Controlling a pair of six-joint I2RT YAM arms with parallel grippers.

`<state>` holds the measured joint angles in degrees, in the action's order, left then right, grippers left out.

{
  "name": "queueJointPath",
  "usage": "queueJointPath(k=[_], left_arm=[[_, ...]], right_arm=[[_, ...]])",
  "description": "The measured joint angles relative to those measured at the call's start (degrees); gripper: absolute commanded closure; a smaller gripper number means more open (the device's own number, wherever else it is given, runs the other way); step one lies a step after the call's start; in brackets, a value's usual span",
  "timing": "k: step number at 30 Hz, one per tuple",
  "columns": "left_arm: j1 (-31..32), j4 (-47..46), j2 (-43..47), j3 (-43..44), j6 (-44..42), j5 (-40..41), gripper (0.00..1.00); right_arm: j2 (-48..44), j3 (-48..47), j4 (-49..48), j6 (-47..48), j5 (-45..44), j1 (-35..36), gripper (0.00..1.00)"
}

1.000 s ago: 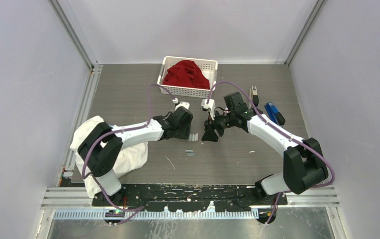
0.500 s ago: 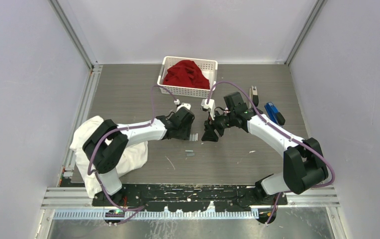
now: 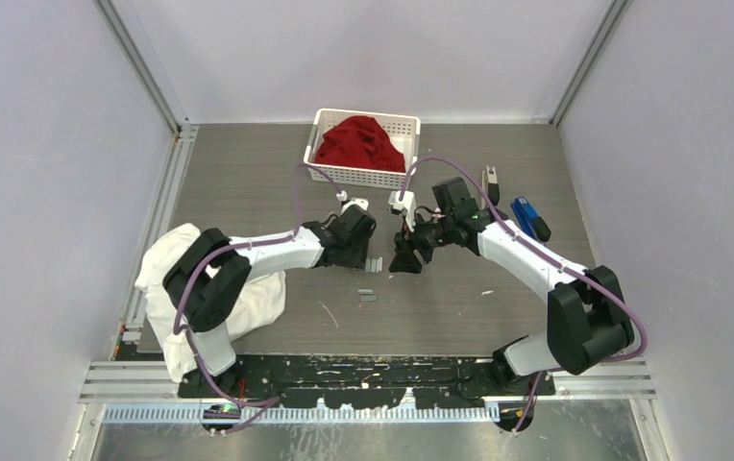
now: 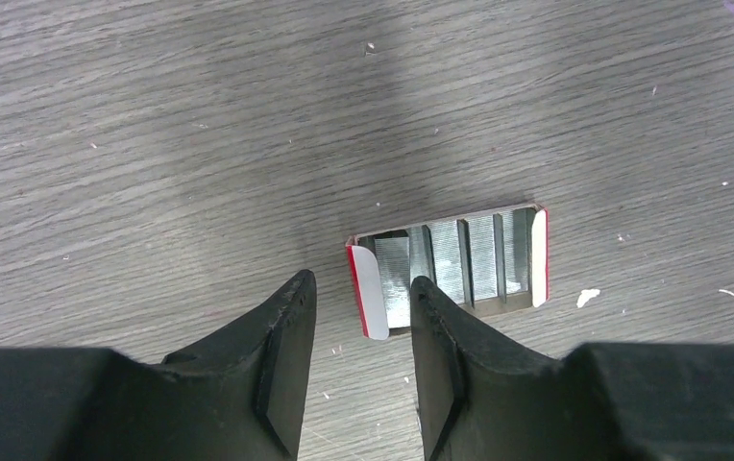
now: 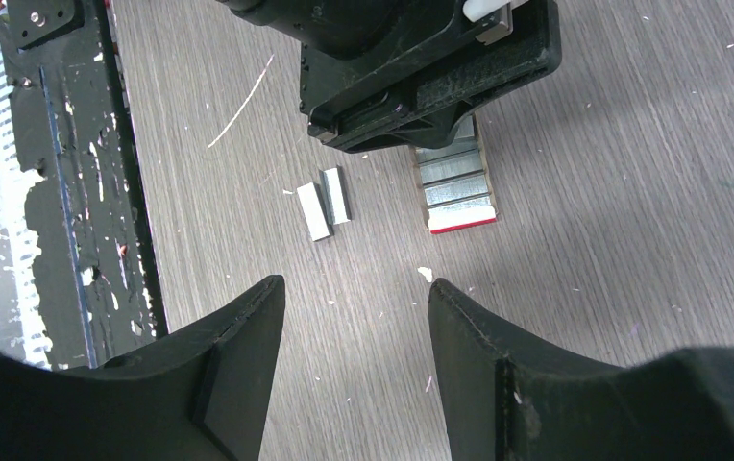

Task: Unload the staples from the stapler
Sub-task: Place the staple in the staple box.

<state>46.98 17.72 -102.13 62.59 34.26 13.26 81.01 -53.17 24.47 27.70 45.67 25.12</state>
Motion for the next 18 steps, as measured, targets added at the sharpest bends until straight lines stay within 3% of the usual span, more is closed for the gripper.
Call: queueJointPath(k=[18], left_arm=[[-0.3,0.1,-0.8,0.3,0.3,-0.9,0.70]], right_arm=[[0.0,0.0,0.0,0.0,0.0,0.0,0.39]])
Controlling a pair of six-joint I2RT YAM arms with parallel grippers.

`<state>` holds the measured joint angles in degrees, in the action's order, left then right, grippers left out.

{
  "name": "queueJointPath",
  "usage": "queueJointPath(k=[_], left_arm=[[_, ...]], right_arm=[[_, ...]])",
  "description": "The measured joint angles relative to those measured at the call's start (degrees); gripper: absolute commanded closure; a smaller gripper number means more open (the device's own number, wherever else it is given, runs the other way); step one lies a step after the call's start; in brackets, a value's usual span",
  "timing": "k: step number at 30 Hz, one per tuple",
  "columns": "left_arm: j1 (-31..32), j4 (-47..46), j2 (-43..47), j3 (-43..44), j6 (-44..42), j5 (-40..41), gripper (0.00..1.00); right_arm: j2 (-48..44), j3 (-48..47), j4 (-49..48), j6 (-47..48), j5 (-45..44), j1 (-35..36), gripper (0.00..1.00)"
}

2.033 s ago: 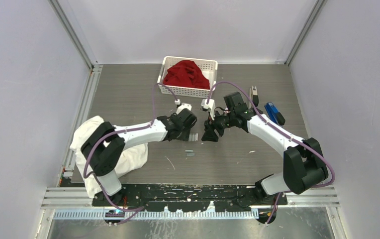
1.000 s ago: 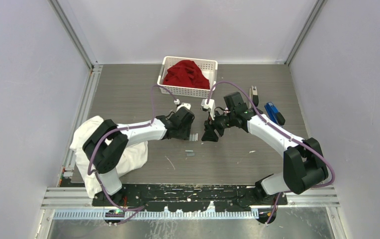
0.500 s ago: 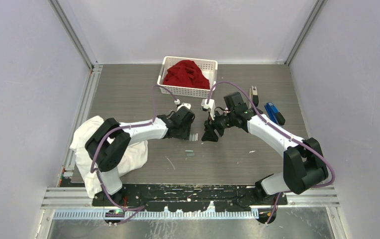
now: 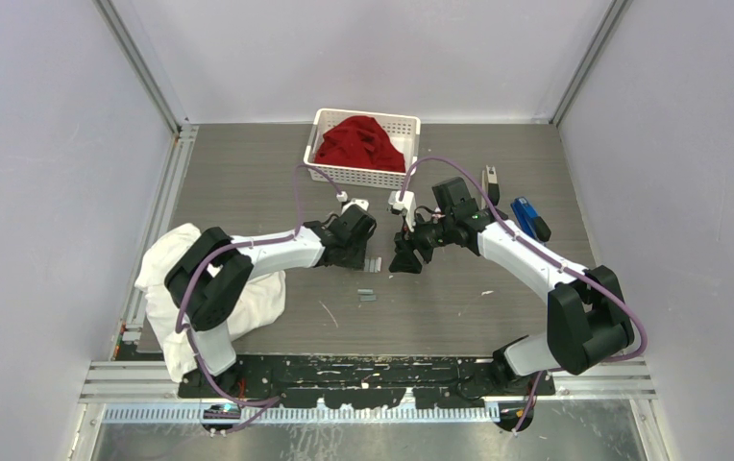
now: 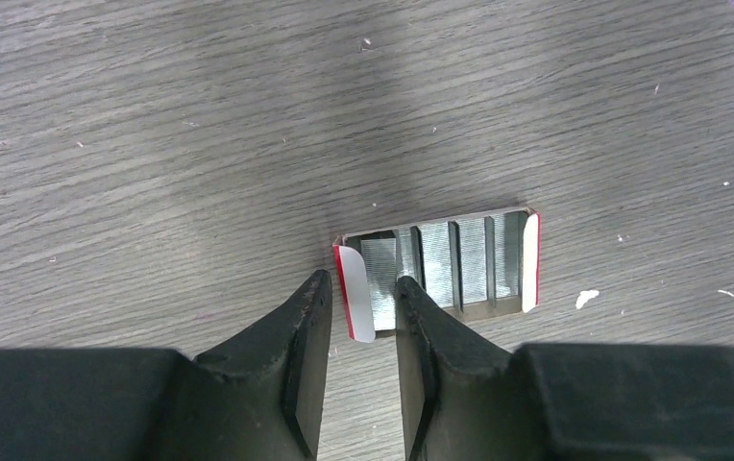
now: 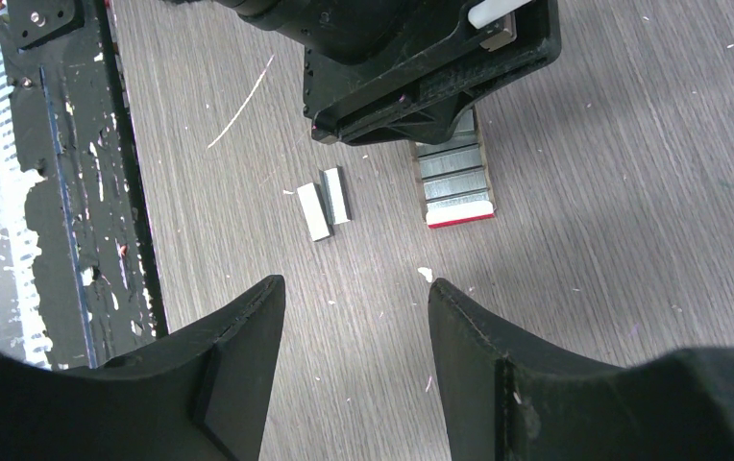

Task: Unload the staples from the stapler
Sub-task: Place the staple in the staple box.

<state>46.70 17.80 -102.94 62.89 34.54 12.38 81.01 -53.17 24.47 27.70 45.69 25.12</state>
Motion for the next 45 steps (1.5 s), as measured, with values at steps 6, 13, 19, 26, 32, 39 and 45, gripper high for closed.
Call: queueJointPath(k=[6,13,19,26,32,39,45], left_arm=[[-0.2,0.0,0.0,0.0,0.5,0.0,0.74],[-0.3,0.0,0.0,0.0,1.0,0.0,0.75],[-0.3,0.0,0.0,0.0,1.0,0.0,0.76],[-0.3,0.0,0.0,0.0,1.0,0.0,0.72],[-0.3,0.0,0.2,0.0,1.0,0.0,0.69],[-0.3,0.0,2.2,-0.1,1.2,-0.1,0.68],[-0.3,-0.6,6.1,-2.0,1.2,-1.1,0.68]], right_arm=[[0.0,0.0,0.0,0.0,0.0,0.0,0.39],[0.0,0.0,0.0,0.0,0.0,0.0,0.39],[0.0,0.0,0.0,0.0,0.0,0.0,0.39],[0.0,0.0,0.0,0.0,0.0,0.0,0.39],[0.0,0.0,0.0,0.0,0.0,0.0,0.39],[0.0,0.0,0.0,0.0,0.0,0.0,0.39],[0.0,0.0,0.0,0.1,0.5,0.0,0.39]])
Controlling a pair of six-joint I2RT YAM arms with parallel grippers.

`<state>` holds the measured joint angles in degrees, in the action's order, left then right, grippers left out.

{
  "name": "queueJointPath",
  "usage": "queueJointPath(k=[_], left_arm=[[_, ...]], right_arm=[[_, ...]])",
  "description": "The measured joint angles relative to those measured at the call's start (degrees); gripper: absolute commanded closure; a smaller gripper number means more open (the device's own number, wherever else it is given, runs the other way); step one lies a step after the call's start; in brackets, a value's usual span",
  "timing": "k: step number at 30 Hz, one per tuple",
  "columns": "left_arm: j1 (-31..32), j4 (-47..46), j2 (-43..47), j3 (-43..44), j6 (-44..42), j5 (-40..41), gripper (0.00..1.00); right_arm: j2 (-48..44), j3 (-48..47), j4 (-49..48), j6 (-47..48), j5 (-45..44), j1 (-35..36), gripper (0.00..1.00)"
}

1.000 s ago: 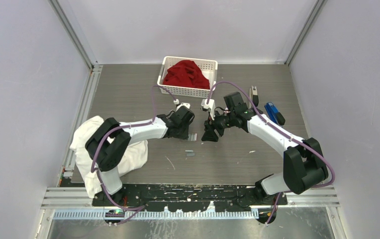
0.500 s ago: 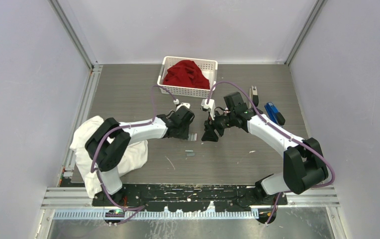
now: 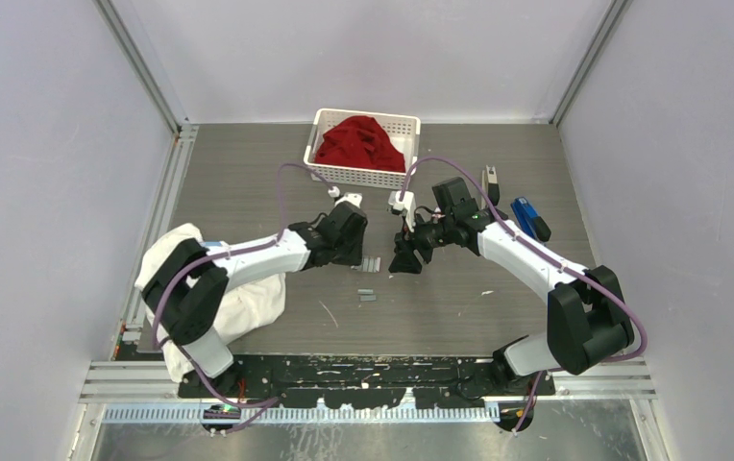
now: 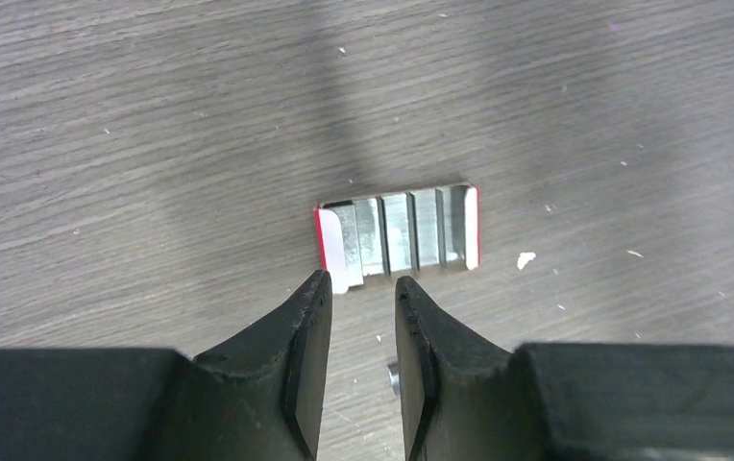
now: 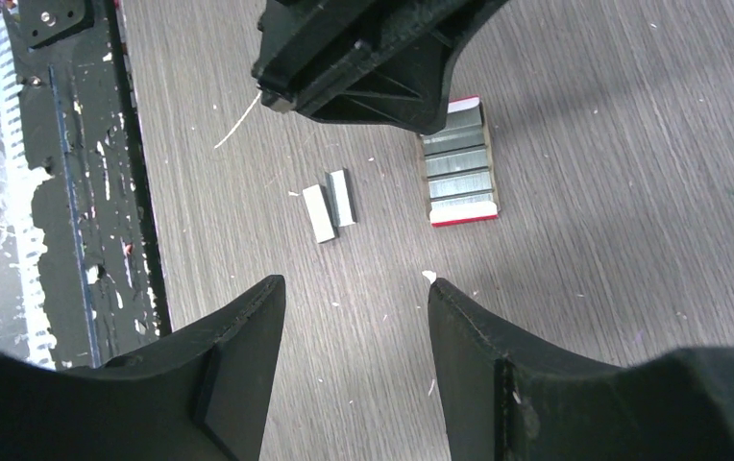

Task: Unload the staples from the stapler
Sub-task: Place the staple in the staple box, then pick up the staple from the center of the board.

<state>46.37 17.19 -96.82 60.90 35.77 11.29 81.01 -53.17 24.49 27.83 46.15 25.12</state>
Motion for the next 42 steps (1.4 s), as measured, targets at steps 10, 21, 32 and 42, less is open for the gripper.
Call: queueJointPath(k=[10,21,32,42], left_arm=[[-0.1,-9.2,14.6,-12.0,-2.5,-7.8,0.63],[-0.7,-16.3,27.7,-26.2,-4.8,-14.1,0.42],[-1.0,-20.1,44.3,-37.4,-6.3,-9.1,0.00],[-1.1,-19.9,51.6,-41.6,-6.6,-2.5,0.00]], right_arm=[[-0.2,0.0,1.8,7.3,8.7,0.3,0.40],[-0.8,0.9,14.5,34.6,15.1,3.8,0.42],[2.3,2.5,10.0,34.5,1.2,10.6,0.48],[5.9,3.0,7.1,32.2,-8.0,14.6,0.51]])
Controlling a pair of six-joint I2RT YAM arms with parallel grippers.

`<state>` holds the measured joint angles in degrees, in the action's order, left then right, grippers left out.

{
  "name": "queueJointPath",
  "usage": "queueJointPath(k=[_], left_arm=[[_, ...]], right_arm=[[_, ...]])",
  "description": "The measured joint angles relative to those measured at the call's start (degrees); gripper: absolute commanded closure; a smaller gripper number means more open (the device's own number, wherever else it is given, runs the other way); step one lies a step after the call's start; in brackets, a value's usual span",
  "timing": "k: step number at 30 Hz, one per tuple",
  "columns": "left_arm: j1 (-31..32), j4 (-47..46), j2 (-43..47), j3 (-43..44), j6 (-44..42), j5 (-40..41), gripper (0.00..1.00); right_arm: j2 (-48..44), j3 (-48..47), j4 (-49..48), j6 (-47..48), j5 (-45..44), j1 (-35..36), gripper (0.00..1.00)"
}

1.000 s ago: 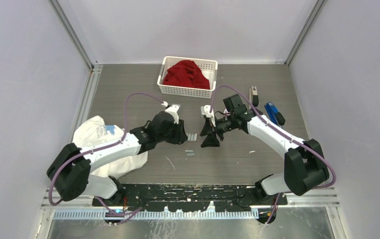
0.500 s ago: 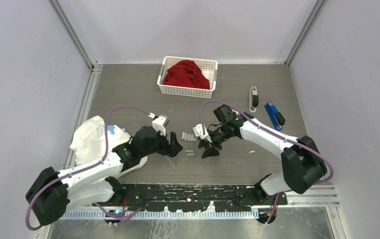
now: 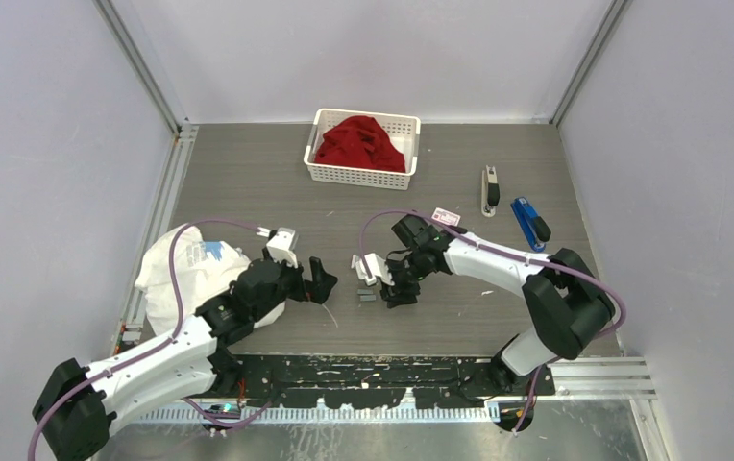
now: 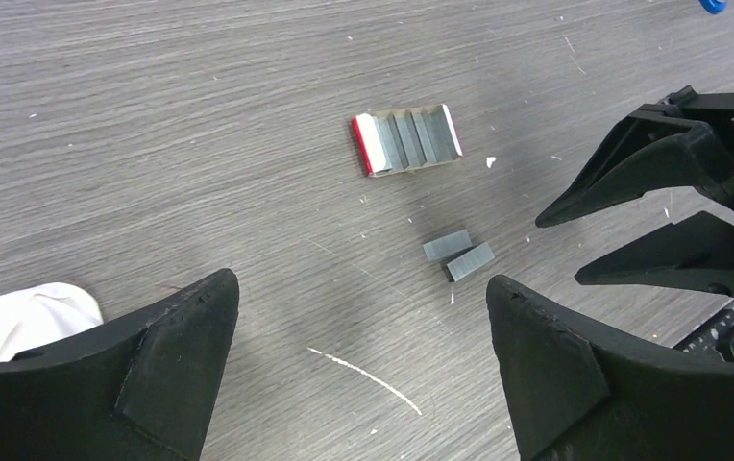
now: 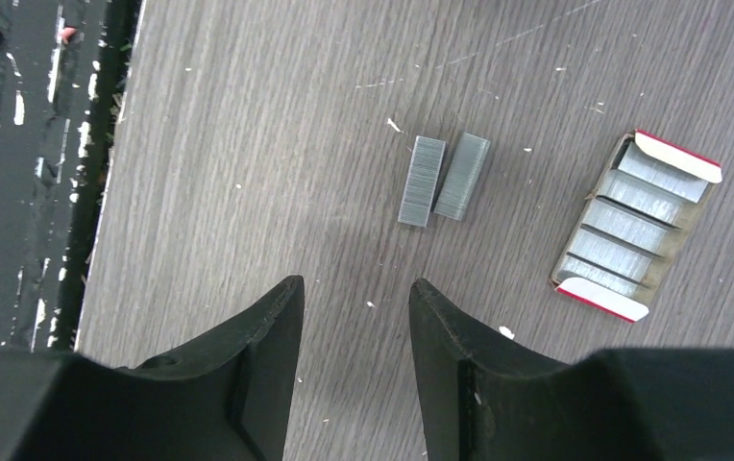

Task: Unload the staples from the stapler
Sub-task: Pick up the staple from the center of the board.

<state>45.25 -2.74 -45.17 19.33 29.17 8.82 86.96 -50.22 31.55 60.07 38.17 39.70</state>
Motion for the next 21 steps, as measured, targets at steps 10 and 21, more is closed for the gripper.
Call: queueJointPath(k=[10,21], left_arm=[[0.0,0.9,0.0,0.0,-1.1,2.3,0.00],[0.0,1.3,1.1,0.0,-1.2,3.0,0.00]], right_arm=[[3.5,0.0,-1.8,-2.7,-4.0,2.1,0.58],[6.2,0.0,-8.3,-12.3,-9.9,3.6,0.61]])
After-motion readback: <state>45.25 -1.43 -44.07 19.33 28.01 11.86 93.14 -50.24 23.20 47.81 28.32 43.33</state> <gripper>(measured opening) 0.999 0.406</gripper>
